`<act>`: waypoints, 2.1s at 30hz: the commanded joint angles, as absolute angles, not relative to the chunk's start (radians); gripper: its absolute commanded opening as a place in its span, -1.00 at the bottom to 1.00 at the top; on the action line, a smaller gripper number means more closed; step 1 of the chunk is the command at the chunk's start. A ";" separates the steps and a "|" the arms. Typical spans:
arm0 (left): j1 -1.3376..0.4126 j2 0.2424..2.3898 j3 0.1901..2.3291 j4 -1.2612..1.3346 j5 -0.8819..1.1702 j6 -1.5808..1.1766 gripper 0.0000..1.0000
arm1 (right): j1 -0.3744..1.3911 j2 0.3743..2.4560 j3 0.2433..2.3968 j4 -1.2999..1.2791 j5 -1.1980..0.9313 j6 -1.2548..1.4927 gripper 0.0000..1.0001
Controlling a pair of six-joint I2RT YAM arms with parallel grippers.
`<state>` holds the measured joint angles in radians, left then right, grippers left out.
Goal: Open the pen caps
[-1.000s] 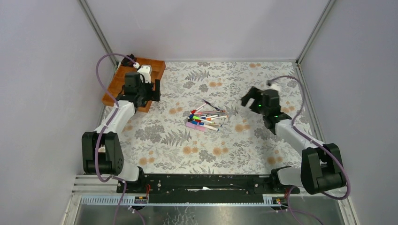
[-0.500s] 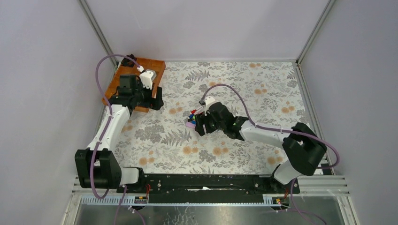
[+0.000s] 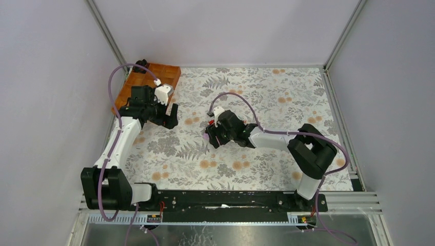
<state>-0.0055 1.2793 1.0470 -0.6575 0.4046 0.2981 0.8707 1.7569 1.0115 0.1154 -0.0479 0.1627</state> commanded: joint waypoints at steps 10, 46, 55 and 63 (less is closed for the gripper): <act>0.000 1.270 1.065 -0.693 0.409 0.322 0.97 | 0.874 1.841 1.075 0.112 -0.113 0.127 0.33; 0.000 1.280 1.019 -0.847 0.636 0.583 0.97 | 0.976 1.824 1.048 0.110 -0.160 0.130 -1.00; 0.000 1.275 0.984 -1.012 0.904 0.893 0.97 | 0.947 1.741 1.140 -0.019 -0.388 0.109 -1.00; -0.046 1.244 0.934 -1.025 0.936 0.985 0.97 | 0.899 1.706 1.175 -0.022 -0.594 0.151 -1.00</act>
<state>-0.0227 1.2778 0.9604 -0.9886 0.8730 0.8921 0.9257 1.7527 1.1324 -0.0135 -0.4423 0.1242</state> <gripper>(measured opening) 0.984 0.208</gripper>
